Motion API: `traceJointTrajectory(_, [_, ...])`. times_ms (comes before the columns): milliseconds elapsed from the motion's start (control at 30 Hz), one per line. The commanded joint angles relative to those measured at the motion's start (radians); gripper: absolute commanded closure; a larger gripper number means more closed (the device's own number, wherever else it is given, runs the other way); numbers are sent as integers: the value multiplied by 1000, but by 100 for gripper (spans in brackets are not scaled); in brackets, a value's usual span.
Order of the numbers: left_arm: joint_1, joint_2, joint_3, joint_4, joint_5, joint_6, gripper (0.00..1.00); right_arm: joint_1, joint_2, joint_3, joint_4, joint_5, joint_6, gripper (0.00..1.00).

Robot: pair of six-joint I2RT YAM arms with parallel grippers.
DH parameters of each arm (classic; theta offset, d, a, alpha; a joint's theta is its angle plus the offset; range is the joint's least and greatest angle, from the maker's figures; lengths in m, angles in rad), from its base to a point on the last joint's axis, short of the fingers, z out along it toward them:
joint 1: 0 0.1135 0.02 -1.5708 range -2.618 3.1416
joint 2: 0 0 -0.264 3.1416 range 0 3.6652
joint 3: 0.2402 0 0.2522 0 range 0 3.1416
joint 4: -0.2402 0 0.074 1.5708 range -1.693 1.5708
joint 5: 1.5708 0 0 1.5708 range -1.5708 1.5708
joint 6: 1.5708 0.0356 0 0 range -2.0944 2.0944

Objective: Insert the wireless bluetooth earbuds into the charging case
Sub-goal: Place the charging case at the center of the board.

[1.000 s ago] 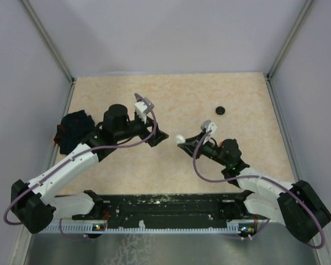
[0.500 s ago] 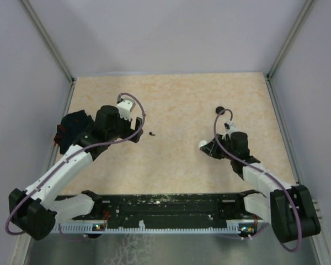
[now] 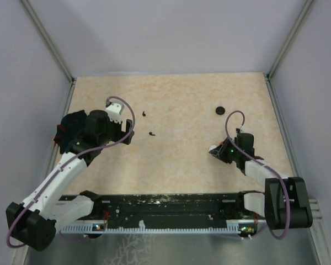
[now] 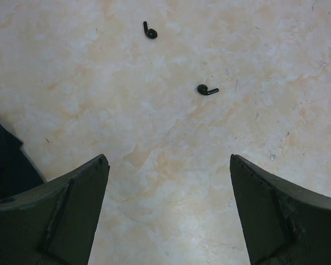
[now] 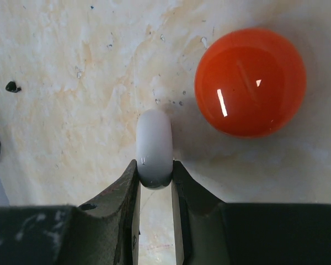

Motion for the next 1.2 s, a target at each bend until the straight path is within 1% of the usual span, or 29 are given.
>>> traceJointTrajectory(0, [20,-29,-13,28,35,11,6,-19,26,48,-63,73,-7,78])
traceJointTrajectory(100, [27,-37,-19,35,46,8,6,-20,32,71,-117,66,-14,69])
traceJointTrajectory(200, [36,-38,-17,35,54,6,6,-19,4,98,-205,78,-42,64])
traceJointTrajectory(267, [41,-39,-19,35,60,6,6,-19,-43,108,-258,96,-59,59])
traceJointTrajectory(333, [46,-42,-21,36,70,3,6,-19,-104,116,-307,119,-75,50])
traceJointTrajectory(400, [52,-45,-21,38,77,2,6,-19,-157,137,-376,148,-98,45])
traceJointTrajectory(533, [68,-48,-21,38,85,-4,6,-19,-226,201,-455,203,-145,40])
traceJointTrajectory(633, [81,-50,-21,39,97,-7,6,-16,-219,255,-433,237,-182,33])
traceJointTrajectory(733, [88,-51,-20,41,97,-9,6,2,-158,324,-375,273,-237,32])
traceJointTrajectory(933, [100,-57,-25,44,91,-12,5,50,20,469,-229,363,-342,29])
traceJointTrajectory(1167, [114,-58,-27,44,91,-11,4,53,230,562,-56,419,-426,27])
